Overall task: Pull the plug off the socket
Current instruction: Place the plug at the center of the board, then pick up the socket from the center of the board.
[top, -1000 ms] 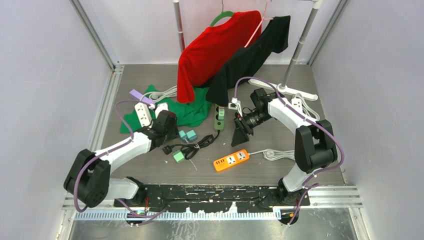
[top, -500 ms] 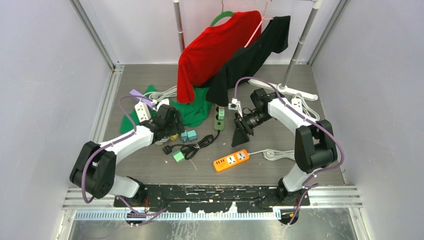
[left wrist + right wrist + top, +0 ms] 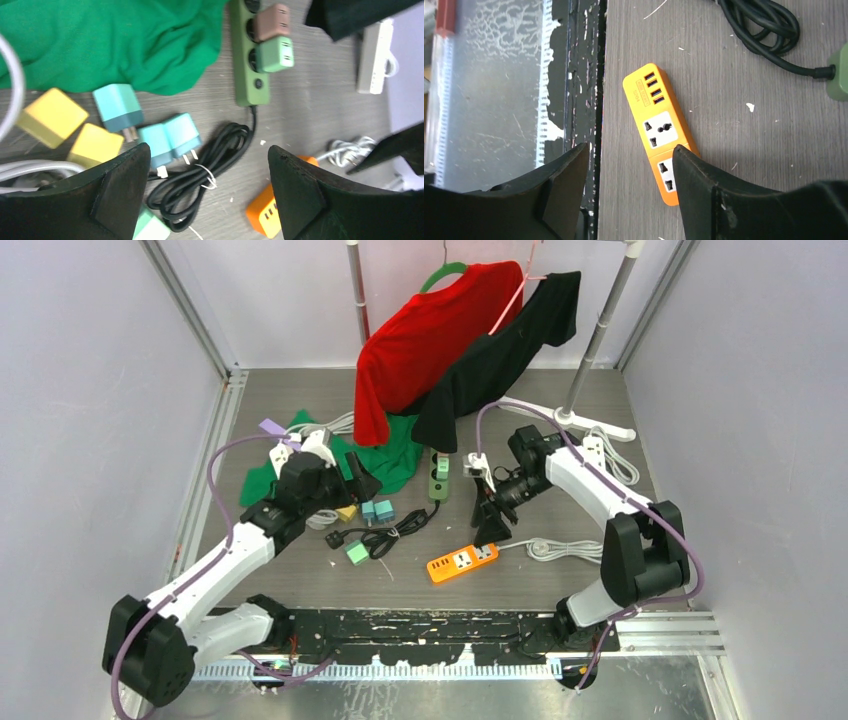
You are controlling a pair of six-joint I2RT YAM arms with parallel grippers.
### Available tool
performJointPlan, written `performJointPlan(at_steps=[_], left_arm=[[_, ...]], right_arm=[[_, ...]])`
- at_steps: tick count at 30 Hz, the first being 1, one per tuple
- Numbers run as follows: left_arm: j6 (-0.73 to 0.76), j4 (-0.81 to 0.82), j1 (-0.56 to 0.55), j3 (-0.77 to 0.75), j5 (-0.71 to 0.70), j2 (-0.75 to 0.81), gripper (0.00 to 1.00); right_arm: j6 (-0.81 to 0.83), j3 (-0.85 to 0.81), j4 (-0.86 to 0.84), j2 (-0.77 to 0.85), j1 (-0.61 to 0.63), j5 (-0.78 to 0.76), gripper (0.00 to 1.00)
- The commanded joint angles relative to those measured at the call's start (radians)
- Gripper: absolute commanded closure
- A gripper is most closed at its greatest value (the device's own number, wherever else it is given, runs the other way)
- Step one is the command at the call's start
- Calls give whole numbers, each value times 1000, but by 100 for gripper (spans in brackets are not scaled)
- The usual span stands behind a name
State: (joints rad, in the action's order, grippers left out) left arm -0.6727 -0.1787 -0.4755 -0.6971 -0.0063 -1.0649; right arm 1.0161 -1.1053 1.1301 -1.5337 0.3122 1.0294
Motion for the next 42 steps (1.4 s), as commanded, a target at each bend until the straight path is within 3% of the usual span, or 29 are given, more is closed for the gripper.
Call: performJointPlan(at_steps=[1, 6, 9, 11, 14, 19, 32, 42], left_arm=[[-1, 173, 6, 40, 189, 95, 13], [55, 147, 5, -17, 283, 175, 7], [154, 46, 6, -109, 334, 191, 7], [241, -56, 6, -190, 361, 185, 7], [388, -200, 6, -295, 361, 169, 7], [528, -298, 2, -313, 274, 143, 7], [637, -256, -3, -128, 130, 218, 8], [651, -245, -3, -102, 138, 248, 8]], right_arm=[[297, 38, 119, 63, 1, 15, 31], [653, 105, 222, 101, 2, 23, 14], [702, 146, 185, 135, 2, 11, 6], [657, 174, 108, 170, 7, -2, 1], [450, 230, -108, 239, 36, -65, 1], [210, 299, -376, 282, 120, -232, 0], [71, 310, -536, 163, 302, -489, 3], [143, 306, -490, 82, 373, -514, 10]])
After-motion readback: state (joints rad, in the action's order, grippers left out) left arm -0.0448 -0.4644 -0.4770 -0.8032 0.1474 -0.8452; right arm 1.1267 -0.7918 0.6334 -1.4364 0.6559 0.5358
